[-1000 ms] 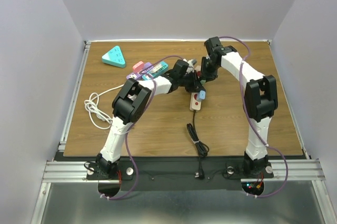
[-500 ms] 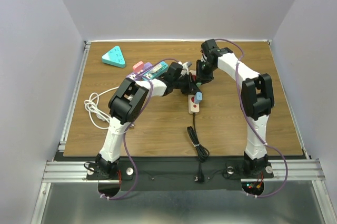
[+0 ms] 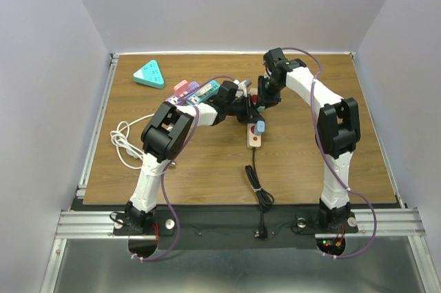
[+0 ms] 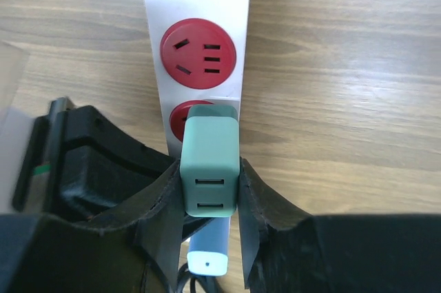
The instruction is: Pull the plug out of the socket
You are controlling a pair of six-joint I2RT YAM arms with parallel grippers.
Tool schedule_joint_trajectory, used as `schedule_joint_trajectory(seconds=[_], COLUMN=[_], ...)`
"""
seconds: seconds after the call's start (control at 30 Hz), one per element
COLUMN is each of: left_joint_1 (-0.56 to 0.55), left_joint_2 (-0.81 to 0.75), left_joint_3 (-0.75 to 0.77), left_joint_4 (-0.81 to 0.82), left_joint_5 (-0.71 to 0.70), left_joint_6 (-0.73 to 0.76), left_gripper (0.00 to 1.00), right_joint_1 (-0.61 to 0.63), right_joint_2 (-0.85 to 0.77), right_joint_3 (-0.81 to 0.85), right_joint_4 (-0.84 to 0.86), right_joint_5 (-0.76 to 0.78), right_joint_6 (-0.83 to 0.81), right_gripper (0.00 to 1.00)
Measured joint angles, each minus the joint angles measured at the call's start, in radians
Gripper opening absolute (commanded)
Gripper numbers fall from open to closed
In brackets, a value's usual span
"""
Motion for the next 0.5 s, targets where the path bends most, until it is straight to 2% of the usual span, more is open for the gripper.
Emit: schedule_joint_trajectory(seconds=[0.27, 0.5], left_joint_1=[0.01, 0.01], left_joint_2=[0.0, 0.001], left_joint_3=[-0.002, -0.002], left_joint_4=[0.069, 0.078], left_joint_5=[0.021, 0.023], left_joint_6=[-0.002, 0.0], left_gripper=[0.0, 0.0], right_joint_1=[0.002, 0.002], right_joint_2=[-0.001, -0.001], right_joint_3=[0.102, 0.107], right_joint_4=[-0.082, -0.091], right_joint_5=[0.032, 0.043], right_joint_6=[0.003, 0.011], right_gripper=[0.0, 0.0])
